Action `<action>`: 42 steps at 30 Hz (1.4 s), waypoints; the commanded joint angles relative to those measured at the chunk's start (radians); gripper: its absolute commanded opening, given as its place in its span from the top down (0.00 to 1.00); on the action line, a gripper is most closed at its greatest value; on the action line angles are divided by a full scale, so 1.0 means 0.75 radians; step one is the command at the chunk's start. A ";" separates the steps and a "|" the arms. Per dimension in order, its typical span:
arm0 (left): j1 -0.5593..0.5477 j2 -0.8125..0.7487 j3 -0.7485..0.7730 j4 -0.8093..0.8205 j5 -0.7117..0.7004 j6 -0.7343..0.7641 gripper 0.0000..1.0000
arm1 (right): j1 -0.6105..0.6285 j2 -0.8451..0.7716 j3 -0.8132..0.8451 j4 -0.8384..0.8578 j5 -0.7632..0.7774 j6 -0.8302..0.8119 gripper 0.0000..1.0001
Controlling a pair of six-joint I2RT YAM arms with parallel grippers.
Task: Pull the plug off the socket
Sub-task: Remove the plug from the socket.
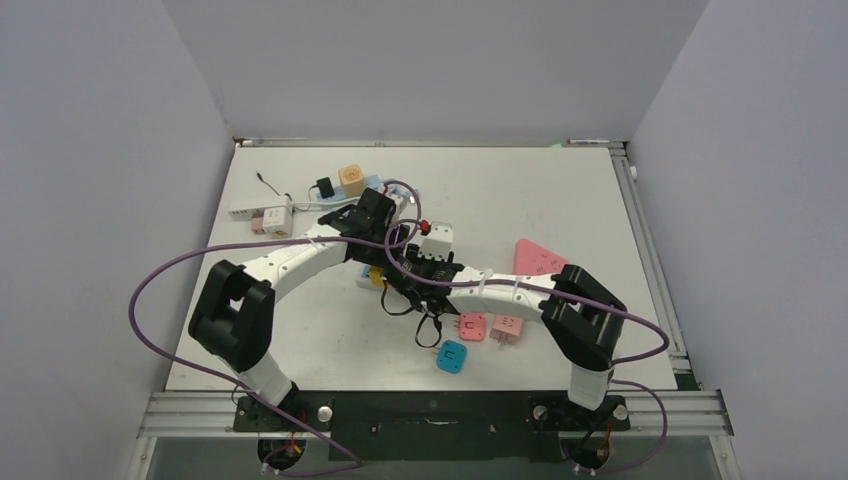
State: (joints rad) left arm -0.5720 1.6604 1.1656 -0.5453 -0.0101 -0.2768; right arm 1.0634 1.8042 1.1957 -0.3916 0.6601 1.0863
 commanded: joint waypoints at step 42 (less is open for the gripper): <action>0.011 0.018 -0.127 -0.109 -0.048 -0.003 1.00 | 0.100 -0.119 -0.059 0.009 0.083 0.111 0.95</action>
State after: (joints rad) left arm -0.5663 1.6199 1.1191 -0.5301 -0.0326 -0.2703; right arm 1.1370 1.8076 1.1858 -0.4034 0.7429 1.1465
